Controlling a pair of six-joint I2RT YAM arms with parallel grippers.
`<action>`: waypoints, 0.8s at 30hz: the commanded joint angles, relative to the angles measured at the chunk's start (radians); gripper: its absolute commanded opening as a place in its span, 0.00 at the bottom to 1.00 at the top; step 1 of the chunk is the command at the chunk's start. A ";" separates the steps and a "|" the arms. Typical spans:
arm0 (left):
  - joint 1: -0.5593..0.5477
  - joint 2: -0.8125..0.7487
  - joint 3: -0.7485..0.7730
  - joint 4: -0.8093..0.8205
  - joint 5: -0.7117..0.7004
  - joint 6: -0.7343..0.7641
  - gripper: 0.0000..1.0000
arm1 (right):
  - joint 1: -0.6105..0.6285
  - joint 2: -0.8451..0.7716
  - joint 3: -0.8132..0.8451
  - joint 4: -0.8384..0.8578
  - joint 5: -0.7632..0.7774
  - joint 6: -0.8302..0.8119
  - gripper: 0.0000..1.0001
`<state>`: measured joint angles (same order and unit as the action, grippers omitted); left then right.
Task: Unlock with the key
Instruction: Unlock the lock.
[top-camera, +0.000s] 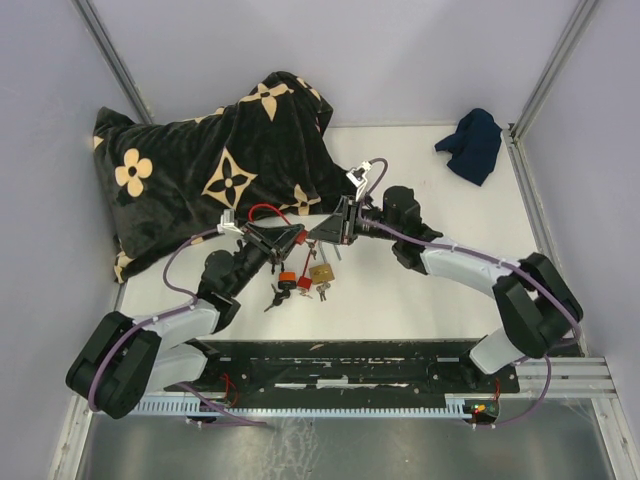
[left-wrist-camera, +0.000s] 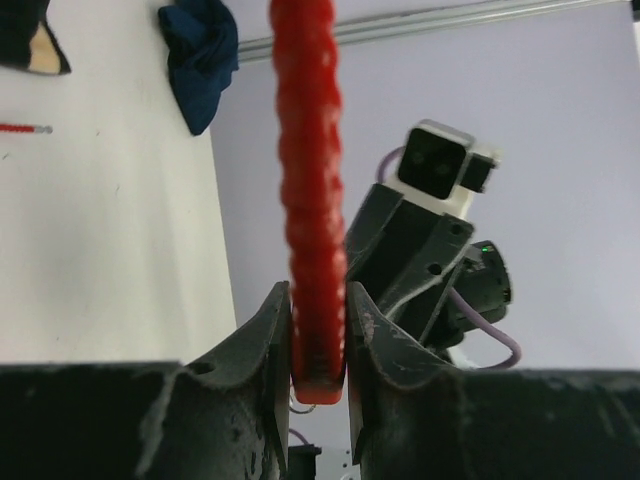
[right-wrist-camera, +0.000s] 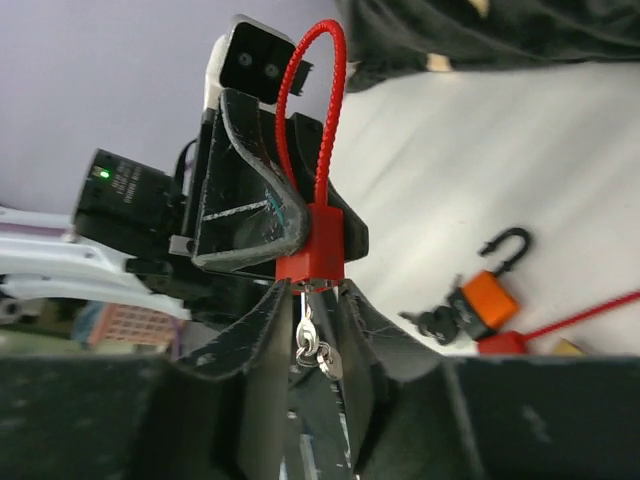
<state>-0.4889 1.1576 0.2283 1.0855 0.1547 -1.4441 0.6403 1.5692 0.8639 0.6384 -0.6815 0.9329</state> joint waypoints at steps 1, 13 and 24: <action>-0.012 -0.006 0.061 -0.076 0.037 0.040 0.03 | -0.002 -0.157 0.064 -0.331 0.117 -0.369 0.38; -0.007 -0.040 0.169 -0.418 0.025 0.071 0.03 | 0.127 -0.340 -0.084 -0.434 0.418 -1.139 0.54; -0.007 -0.059 0.391 -0.982 -0.048 0.083 0.03 | 0.324 -0.278 -0.198 -0.108 0.690 -1.403 0.45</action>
<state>-0.4969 1.1244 0.5247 0.3088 0.1501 -1.4101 0.9337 1.2778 0.6670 0.3622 -0.1261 -0.3450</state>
